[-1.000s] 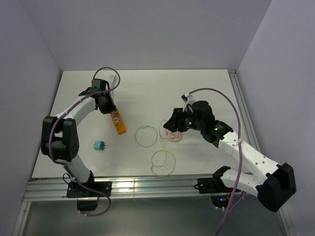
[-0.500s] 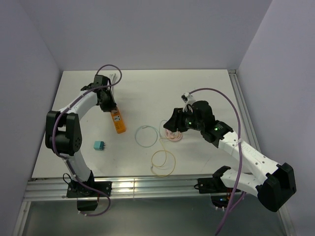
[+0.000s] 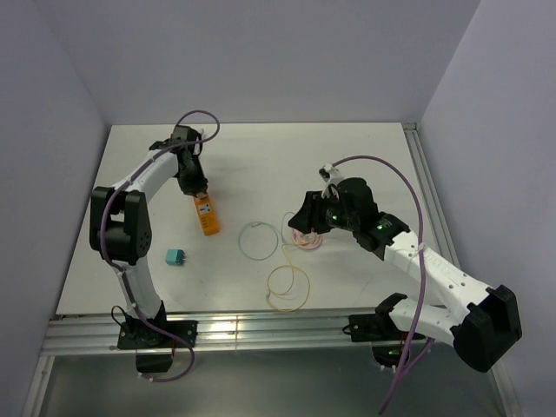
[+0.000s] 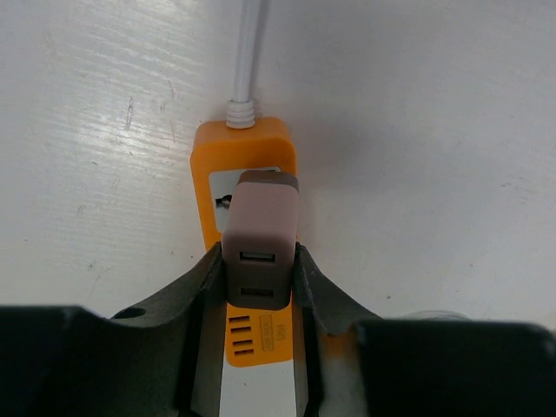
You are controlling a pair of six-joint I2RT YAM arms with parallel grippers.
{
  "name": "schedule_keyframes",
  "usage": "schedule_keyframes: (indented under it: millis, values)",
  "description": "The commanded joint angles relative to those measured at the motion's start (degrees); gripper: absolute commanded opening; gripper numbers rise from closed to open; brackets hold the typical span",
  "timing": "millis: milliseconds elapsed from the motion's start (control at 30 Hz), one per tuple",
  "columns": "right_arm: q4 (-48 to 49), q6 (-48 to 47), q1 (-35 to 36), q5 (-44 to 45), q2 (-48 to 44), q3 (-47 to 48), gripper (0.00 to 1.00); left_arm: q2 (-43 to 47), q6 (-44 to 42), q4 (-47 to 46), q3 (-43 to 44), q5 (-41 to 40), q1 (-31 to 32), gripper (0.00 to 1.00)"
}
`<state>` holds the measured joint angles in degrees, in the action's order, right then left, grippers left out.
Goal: Insert the plug
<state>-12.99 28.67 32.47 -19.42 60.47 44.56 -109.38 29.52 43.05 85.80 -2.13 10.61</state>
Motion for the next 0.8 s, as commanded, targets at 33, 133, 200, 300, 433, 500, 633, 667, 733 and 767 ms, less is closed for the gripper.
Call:
schedule_keyframes:
  millis: [33, 133, 200, 300, 433, 500, 633, 667, 733, 767]
  values:
    - [0.95, -0.63, -0.04, 0.26, 0.35, 1.06, 0.55, -3.46, -2.36, 4.59, 0.51, -7.17, 0.37, 0.0]
    - [0.69, -0.72, -0.04, 0.17, 0.79, 1.32, 0.55, -5.4, -2.97, 6.69, 2.43, -12.08, 2.12, 0.0]
    - [0.78, -0.72, -0.04, 0.17, 0.97, 1.41, 0.55, -6.8, -3.33, 7.57, 3.67, -13.51, 3.27, 0.0]
    - [0.6, -0.8, 0.05, 0.17, 0.97, 1.41, 0.55, -7.25, -3.24, 5.65, 2.54, -10.97, 3.89, 0.0]
    - [-0.01, -0.98, -0.04, 0.96, 0.09, 1.24, 0.55, -7.6, -3.24, 1.7, -3.87, -8.25, 3.63, 0.0]
    - [-0.01, -1.15, -0.04, 1.05, 0.0, 1.06, 0.56, -8.04, -2.71, 0.55, -5.2, -7.89, 3.36, 0.0]
    - [0.25, -0.98, -0.04, 0.53, 0.26, 0.97, 0.55, -6.38, -2.1, -1.21, -6.79, -6.4, 3.1, 0.0]
    - [0.42, -0.98, 0.05, 0.44, 0.35, 0.97, 0.55, -5.15, -2.18, -1.39, -6.44, -6.31, 3.01, 0.0]
    - [0.51, -0.8, -0.04, 0.44, 0.44, 0.88, 0.55, -3.92, -2.18, -1.3, -5.3, -6.92, 3.01, 0.07]
    - [0.6, -0.89, 0.05, 0.52, 0.44, 0.8, 0.56, -2.43, -2.1, -1.21, -4.86, -7.27, 3.01, 0.16]
